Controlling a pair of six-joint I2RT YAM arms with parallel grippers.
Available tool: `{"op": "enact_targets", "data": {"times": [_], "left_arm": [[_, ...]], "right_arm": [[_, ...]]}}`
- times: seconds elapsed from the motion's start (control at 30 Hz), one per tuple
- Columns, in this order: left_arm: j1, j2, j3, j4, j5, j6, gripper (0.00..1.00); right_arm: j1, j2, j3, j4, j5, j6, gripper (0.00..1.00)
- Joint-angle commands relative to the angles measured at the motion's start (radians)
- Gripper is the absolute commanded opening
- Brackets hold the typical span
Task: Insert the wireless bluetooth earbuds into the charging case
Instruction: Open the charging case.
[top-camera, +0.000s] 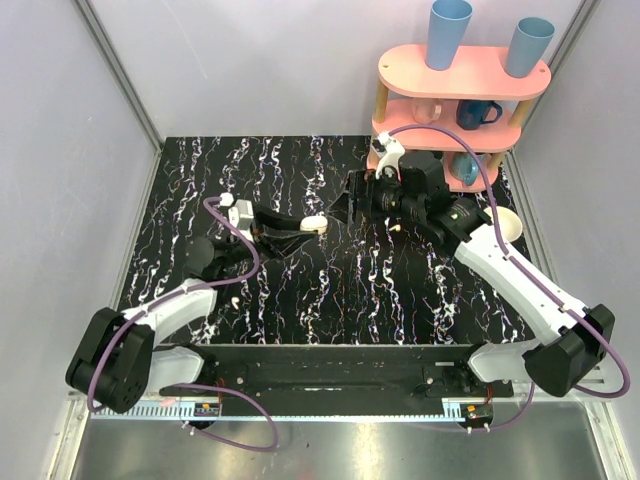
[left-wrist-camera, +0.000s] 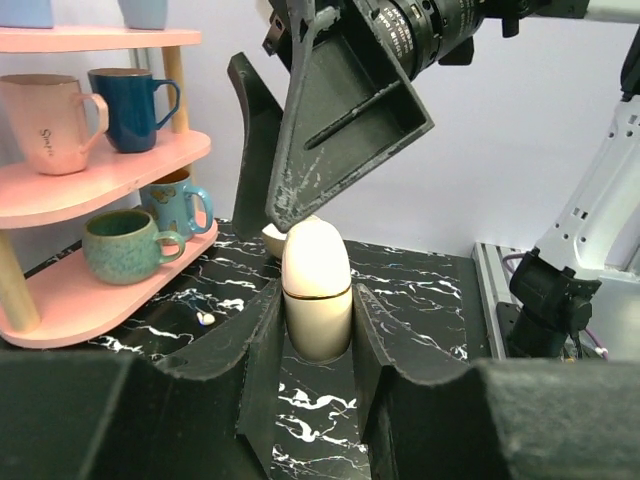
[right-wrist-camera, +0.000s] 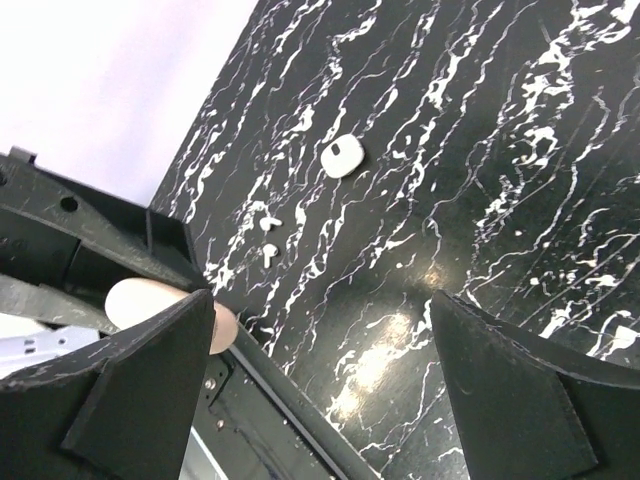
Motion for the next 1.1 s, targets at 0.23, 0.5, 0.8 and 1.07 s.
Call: {"op": "enact_targets", "data": {"times": [0.23,0.5,0.8,1.07], "left_arm": [[0.023,0.061,0.065,0.39,0.102,0.05,0.0],[0.034,0.064,0.079,0.39,0.08,0.041,0.0],[0.032,0.079,0.105,0.39,0.088,0.02,0.0],[0.032,0.082,0.107,0.39,0.094,0.013,0.0]], "right_arm": [[0.003,-0.129,-0.017,0.075,-0.136,-0.029,0.92],[0.005,-0.07,-0.002,0.036,-0.28,-0.043,0.85],[0.006,-0.016,0.001,0.032,-0.214,-0.06,0.79],[0.012,0.018,-0.008,0.098,-0.223,-0.031,0.68]]}}
